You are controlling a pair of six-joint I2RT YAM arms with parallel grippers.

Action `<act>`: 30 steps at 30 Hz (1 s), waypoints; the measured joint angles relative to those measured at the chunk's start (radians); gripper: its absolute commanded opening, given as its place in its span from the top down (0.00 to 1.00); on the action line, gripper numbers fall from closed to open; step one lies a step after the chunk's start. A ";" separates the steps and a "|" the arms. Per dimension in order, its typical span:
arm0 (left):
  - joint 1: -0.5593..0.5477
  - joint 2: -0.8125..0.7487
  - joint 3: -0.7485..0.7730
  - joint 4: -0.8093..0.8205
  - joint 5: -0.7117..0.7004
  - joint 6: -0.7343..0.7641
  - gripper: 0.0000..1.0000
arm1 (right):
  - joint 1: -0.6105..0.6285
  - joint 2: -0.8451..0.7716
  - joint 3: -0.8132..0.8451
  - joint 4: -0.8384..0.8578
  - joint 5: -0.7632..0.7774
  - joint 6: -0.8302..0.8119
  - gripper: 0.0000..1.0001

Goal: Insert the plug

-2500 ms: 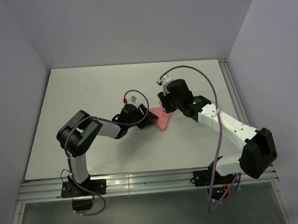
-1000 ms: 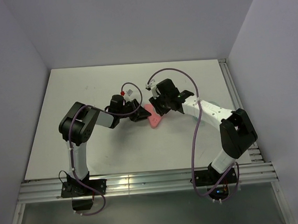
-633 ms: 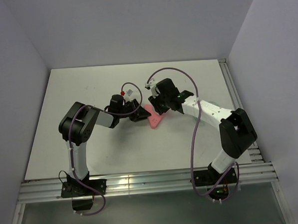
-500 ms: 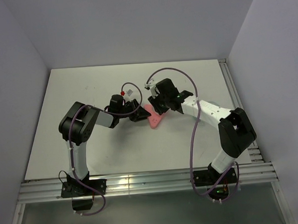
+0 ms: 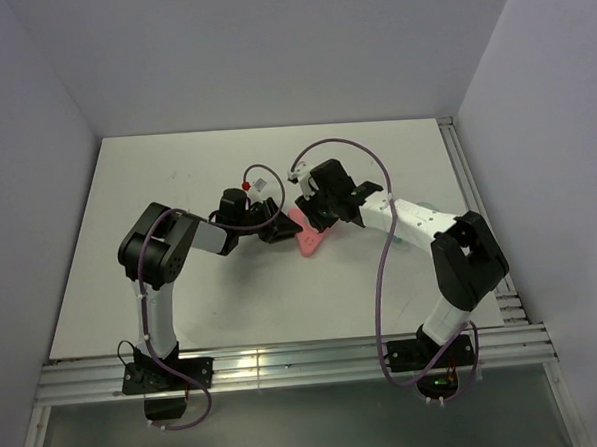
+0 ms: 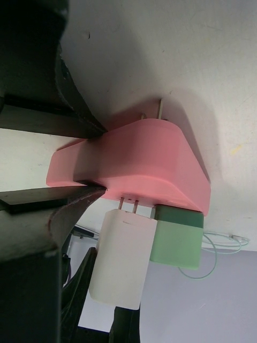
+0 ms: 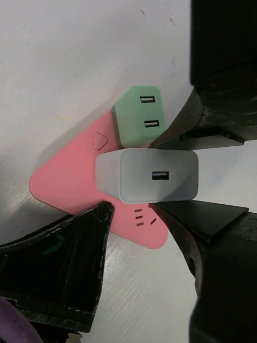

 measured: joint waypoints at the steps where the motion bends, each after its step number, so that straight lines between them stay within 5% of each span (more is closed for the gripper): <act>1: 0.000 0.000 0.000 0.000 0.002 0.000 1.00 | 0.000 0.000 0.000 0.000 -0.002 -0.001 1.00; 30: 0.022 0.014 0.017 0.000 0.026 0.030 0.99 | 0.057 -0.019 -0.107 0.173 0.139 0.113 1.00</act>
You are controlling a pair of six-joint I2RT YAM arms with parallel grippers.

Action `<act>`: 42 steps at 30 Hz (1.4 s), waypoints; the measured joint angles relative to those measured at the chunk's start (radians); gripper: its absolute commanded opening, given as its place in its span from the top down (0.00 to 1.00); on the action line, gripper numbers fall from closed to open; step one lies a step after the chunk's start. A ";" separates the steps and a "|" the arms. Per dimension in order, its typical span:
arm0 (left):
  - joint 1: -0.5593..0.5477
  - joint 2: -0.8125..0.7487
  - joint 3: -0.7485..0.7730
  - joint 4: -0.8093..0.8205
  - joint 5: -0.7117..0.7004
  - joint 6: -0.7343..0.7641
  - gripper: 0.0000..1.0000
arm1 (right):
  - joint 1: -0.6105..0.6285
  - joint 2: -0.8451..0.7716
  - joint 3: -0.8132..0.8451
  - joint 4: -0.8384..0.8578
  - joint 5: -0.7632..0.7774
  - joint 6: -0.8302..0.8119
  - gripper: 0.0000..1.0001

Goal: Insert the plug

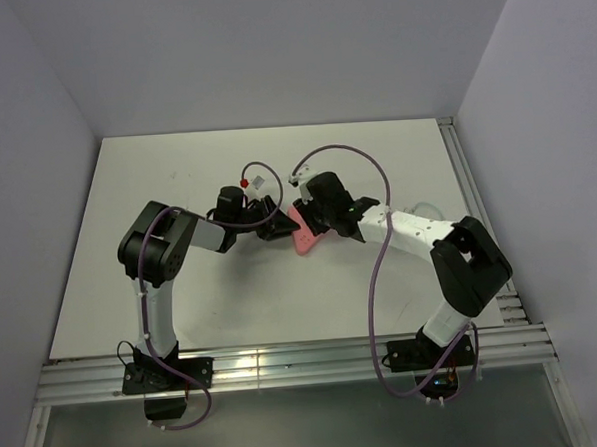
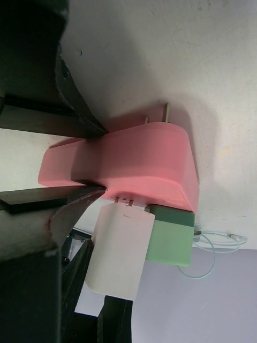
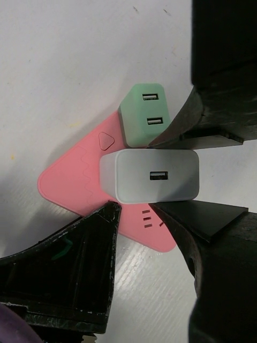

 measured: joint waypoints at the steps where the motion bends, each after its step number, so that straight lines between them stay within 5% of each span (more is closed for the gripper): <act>1: 0.002 0.002 0.002 0.000 0.005 0.004 1.00 | 0.002 -0.007 -0.012 0.011 0.004 0.016 1.00; 14: 0.023 -0.025 -0.009 -0.056 0.036 0.064 1.00 | 0.073 0.019 0.000 0.020 0.115 0.183 1.00; 42: 0.056 -0.029 -0.034 0.000 0.021 0.095 1.00 | 0.277 0.103 -0.296 0.645 0.626 0.515 1.00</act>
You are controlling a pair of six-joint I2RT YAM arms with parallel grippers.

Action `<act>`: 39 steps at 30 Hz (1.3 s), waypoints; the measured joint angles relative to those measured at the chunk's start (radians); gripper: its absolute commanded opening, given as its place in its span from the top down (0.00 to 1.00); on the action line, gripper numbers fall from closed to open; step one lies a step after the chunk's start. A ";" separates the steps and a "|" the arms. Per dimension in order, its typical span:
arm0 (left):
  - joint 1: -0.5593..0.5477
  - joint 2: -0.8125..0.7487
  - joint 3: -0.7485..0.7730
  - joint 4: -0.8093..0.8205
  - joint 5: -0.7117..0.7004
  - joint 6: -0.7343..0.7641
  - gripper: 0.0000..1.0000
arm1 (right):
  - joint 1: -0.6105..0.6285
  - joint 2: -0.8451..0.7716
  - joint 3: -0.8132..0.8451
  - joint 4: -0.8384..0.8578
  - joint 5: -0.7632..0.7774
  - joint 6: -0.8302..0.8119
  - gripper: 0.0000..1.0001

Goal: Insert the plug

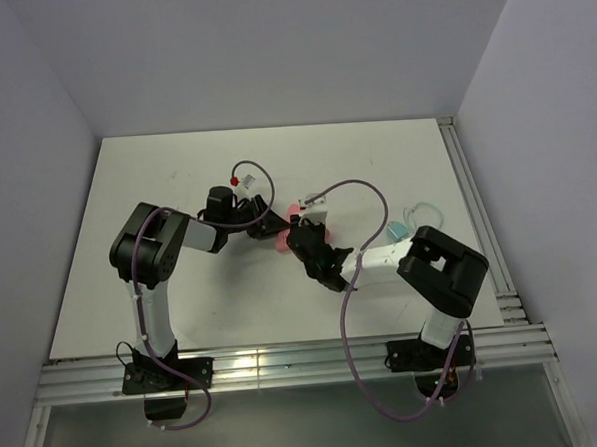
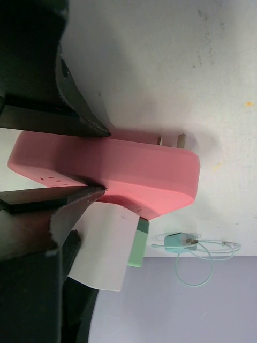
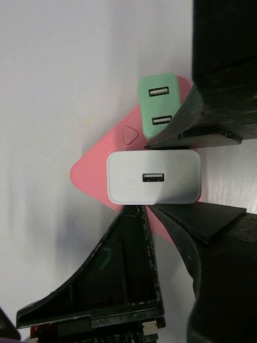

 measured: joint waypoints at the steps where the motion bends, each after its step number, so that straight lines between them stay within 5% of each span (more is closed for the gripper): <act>1: 0.000 -0.003 -0.008 0.005 0.000 -0.001 1.00 | 0.017 0.001 -0.018 0.022 0.024 0.016 1.00; 13: 0.002 -0.025 -0.055 0.061 -0.042 -0.007 1.00 | 0.097 0.119 0.043 0.071 0.243 0.076 1.00; 33: 0.017 -0.032 -0.064 0.092 -0.114 -0.028 0.99 | 0.065 0.233 0.101 0.161 0.216 0.026 1.00; 39: -0.009 -0.042 -0.064 0.049 -0.085 -0.048 1.00 | 0.044 0.103 -0.008 0.131 0.092 0.011 0.72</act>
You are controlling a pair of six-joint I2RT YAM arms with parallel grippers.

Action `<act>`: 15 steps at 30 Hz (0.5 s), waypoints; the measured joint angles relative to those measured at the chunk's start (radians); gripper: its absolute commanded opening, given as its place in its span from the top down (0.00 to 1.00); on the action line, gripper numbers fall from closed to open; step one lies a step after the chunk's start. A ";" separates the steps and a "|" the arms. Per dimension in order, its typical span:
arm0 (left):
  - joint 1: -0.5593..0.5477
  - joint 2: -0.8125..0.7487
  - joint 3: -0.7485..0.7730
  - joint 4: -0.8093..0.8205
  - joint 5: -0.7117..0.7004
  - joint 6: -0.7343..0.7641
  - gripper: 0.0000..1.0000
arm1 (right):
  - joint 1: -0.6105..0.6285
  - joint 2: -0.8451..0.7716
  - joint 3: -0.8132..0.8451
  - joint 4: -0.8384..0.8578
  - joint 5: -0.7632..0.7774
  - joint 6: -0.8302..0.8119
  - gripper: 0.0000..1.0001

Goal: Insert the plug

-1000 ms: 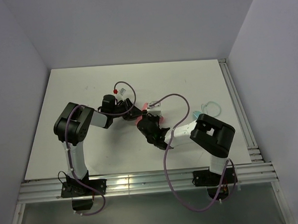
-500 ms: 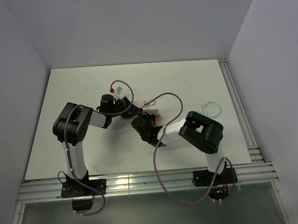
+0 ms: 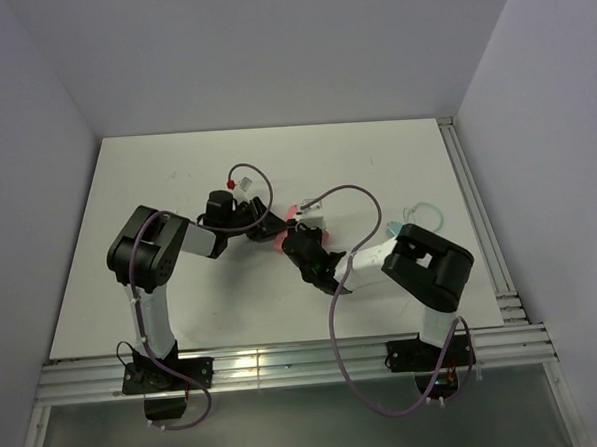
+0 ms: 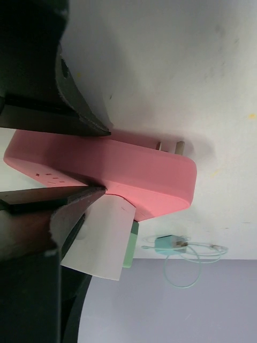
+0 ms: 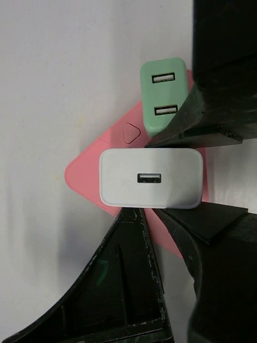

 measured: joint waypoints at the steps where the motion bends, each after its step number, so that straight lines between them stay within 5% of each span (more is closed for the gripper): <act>1: -0.010 0.000 -0.002 0.000 0.006 -0.005 1.00 | -0.001 -0.024 -0.010 -0.033 -0.011 0.001 0.66; 4: -0.024 0.000 -0.014 0.010 0.015 -0.029 1.00 | -0.002 -0.093 0.002 -0.148 -0.039 0.008 0.53; 15: -0.056 -0.040 -0.068 0.006 -0.003 -0.089 1.00 | -0.042 -0.167 0.145 -0.570 -0.219 -0.002 0.45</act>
